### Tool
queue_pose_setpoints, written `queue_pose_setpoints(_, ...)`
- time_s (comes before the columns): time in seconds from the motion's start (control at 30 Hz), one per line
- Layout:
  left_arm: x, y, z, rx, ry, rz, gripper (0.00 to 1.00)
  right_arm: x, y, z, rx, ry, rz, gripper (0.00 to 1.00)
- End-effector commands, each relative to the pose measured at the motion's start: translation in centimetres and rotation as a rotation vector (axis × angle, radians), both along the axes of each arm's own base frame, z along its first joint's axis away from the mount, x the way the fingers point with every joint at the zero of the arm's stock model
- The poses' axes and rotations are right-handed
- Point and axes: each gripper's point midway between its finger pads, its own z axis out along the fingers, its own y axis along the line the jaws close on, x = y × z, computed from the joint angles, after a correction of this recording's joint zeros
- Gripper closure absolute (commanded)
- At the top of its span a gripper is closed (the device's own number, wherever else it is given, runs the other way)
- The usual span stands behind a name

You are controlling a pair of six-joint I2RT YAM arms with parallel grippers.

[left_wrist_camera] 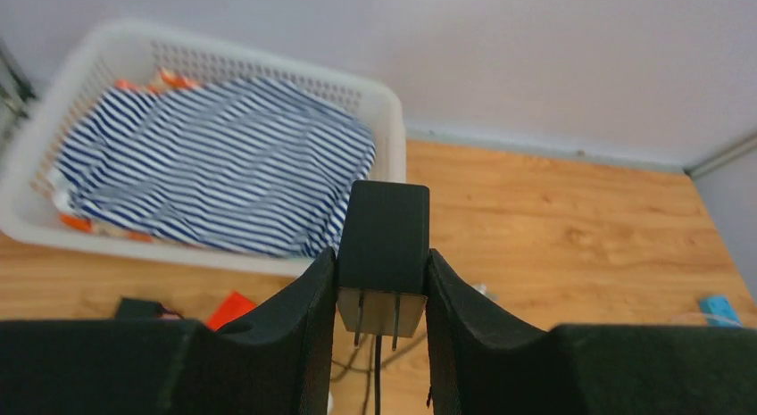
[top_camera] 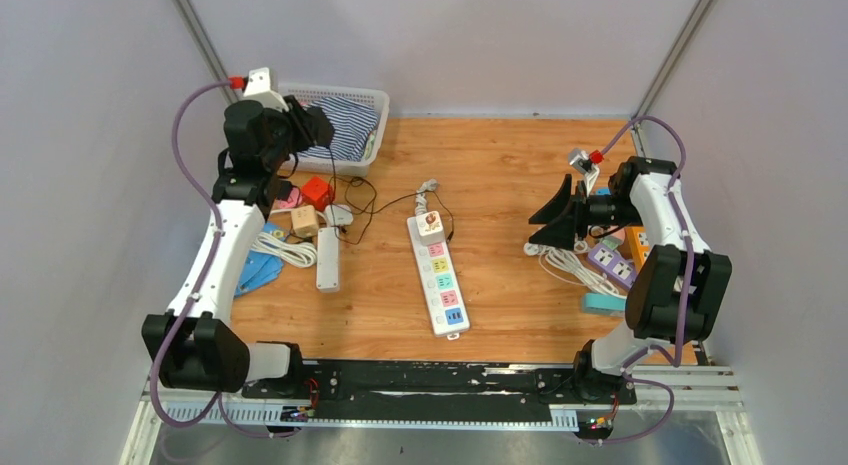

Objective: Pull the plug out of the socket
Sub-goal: Place the plug at the center of the board.

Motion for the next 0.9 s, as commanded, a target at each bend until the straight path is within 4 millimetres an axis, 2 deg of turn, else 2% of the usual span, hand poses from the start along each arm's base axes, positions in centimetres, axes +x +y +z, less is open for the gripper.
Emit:
queue_pose_setpoints(0.0, -1.0, -2.8, -1.5, -0.154, 0.013, -0.122, 0.99, -0.3, -0.2, -0.1, 0.024, 0.069, -0.021, 0.25)
queue_pose_setpoints(0.07, -1.2, -3.6, -4.7, -0.177, 0.092, -0.160, 0.98, -0.3, -0.2, -0.2, 0.023, 0.072, -0.020, 0.25)
queue_pose_setpoints(0.2, -1.2, -3.6, -11.4, -0.184, 0.241, -0.146, 0.95, -0.3, -0.2, -0.2, 0.025, 0.075, -0.019, 0.25)
queue_pose_setpoints(0.27, -1.2, -3.5, -14.2, -0.172, 0.301, -0.144, 0.93, -0.3, -0.2, -0.2, 0.025, 0.076, -0.020, 0.25)
queue_pose_setpoints(0.5, -1.1, -3.4, -20.9, -0.132, 0.450, -0.145, 0.78, -0.3, -0.2, -0.3, 0.023, 0.080, -0.018, 0.25)
queue_pose_setpoints(0.6, -1.4, -3.0, -22.8, -0.115, 0.490, -0.132, 0.70, -0.3, -0.2, -0.4, 0.024, 0.082, -0.019, 0.25)
queue_pose_setpoints(0.67, -1.5, -2.6, -23.3, -0.102, 0.498, -0.113, 0.59, -0.3, -0.2, -0.3, 0.024, 0.083, -0.018, 0.25)
queue_pose_setpoints(0.73, -1.6, -2.1, -23.1, -0.087, 0.487, -0.088, 0.49, -0.3, -0.2, -0.4, 0.024, 0.085, -0.017, 0.25)
queue_pose_setpoints(0.8, -1.6, -1.5, -22.3, -0.072, 0.462, -0.054, 0.40, -0.3, -0.2, -0.4, 0.024, 0.087, -0.018, 0.25)
queue_pose_setpoints(0.87, -1.7, -1.0, -21.2, -0.059, 0.430, -0.032, 0.26, -0.3, -0.2, -0.4, 0.024, 0.087, -0.017, 0.25)
